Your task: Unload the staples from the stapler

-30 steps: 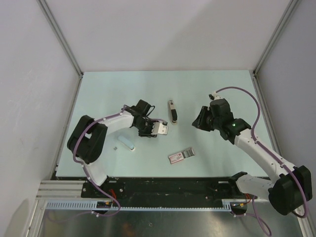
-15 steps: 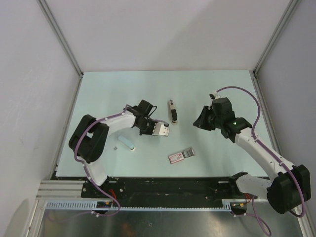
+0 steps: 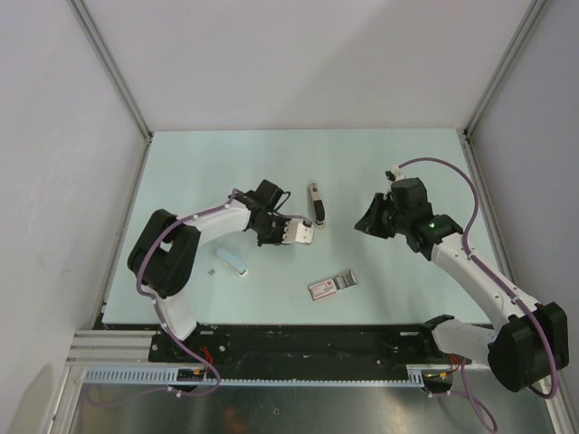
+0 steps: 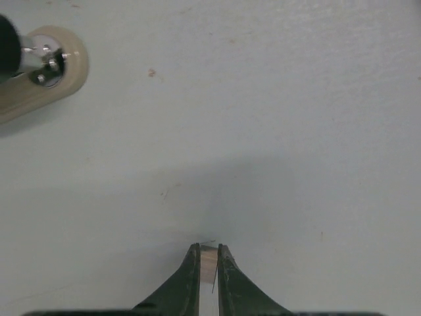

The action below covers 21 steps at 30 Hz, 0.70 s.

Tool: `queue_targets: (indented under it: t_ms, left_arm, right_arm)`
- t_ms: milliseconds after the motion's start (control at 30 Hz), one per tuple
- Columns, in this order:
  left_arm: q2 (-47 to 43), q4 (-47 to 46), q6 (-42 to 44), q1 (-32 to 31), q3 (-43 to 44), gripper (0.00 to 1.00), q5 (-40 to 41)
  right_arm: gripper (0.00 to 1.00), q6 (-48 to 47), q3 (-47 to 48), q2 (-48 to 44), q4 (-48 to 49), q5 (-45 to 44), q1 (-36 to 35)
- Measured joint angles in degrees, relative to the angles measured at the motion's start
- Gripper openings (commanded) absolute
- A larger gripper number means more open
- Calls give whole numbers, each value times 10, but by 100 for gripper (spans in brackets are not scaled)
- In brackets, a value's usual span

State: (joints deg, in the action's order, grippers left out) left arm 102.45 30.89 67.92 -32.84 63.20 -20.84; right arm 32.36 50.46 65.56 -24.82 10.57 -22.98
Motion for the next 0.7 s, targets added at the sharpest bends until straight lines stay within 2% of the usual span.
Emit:
queue_targets:
  t_ms: [167,433,567,633,700]
  left_arm:
    - [-16,18,-81,6,53,1,-43]
    - [-89,-3,-328,68,268,1,-280]
    - [-116,-111,-529,102,300,1,-395]
    - [-119,-229,-674,115,282,1,-432]
    - [-120,-406,-857,127,227,1,-452]
  right_arm:
    - [23,-1,0,0,10,11,2]
    - [51,-12,-1,-31,86,70,3]
    - [63,-12,-1,-51,170,111,3]
    - [66,-8,-2,-57,229,137,2]
    - [68,1,-2,-57,285,160,2]
